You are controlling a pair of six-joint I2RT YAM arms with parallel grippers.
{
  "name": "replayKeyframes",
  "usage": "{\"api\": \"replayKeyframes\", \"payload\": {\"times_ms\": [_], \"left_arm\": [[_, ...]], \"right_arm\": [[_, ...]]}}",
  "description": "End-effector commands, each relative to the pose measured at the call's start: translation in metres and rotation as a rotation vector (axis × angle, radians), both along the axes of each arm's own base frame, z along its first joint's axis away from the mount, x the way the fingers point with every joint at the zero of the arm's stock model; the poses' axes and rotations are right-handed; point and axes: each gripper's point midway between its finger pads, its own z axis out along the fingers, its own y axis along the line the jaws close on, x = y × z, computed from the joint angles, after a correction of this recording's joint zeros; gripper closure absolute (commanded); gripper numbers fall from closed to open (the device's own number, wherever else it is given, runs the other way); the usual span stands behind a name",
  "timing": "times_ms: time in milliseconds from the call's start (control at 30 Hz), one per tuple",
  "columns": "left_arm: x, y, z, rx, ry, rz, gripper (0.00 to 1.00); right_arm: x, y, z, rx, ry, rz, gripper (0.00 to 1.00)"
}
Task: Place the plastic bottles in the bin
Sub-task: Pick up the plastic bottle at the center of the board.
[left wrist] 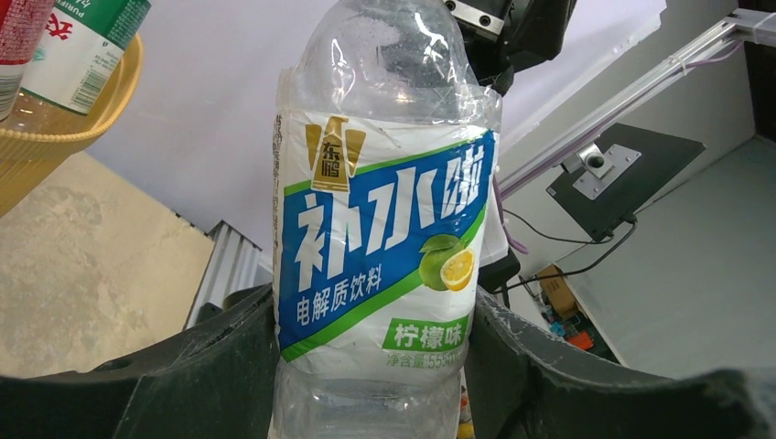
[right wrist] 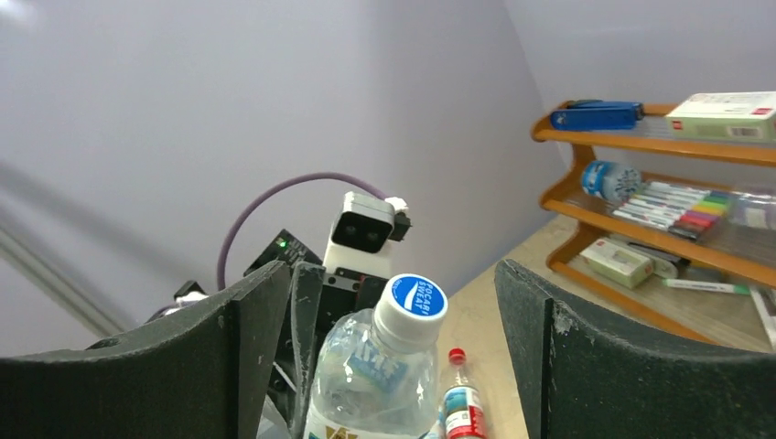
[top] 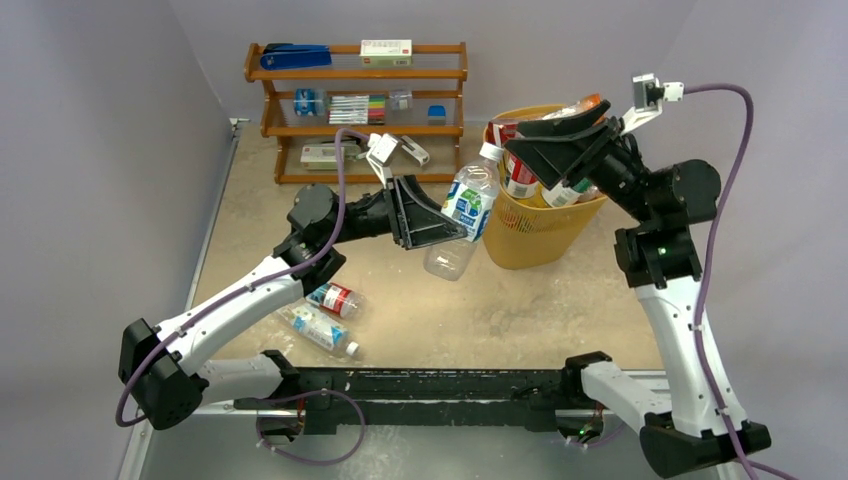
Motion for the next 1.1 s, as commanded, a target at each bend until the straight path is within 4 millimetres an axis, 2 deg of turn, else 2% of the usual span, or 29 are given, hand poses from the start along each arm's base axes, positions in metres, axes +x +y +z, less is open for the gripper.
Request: {"api": "replayKeyframes", "payload": {"times_ms": [0,167,600,933,1067], "left_arm": [[0.001,0.004,0.016,-0.042,-0.049,0.025,0.37],[0.0,0.004,0.019,-0.056,-0.046,0.021,0.37],[0.012,-0.006,0.005,-0.028,-0.014,0.025,0.37],[0.016,-0.011,0.004,-0.029,-0.007,0.02,0.37],[0.017,-0.012,0.004,-0.026,-0.008,0.019,0.37]], "right_arm": [[-0.006,0.014,0.011,0.011,-0.06,0.13,0.16],[0.01,0.017,-0.009,-0.026,0.016,0.096,0.17],[0.003,0.05,-0.021,-0.041,0.018,0.204,0.23],[0.01,0.06,-0.046,-0.096,0.071,0.202,0.45],[0.012,0.058,-0.047,-0.106,0.072,0.179,0.69]]}}
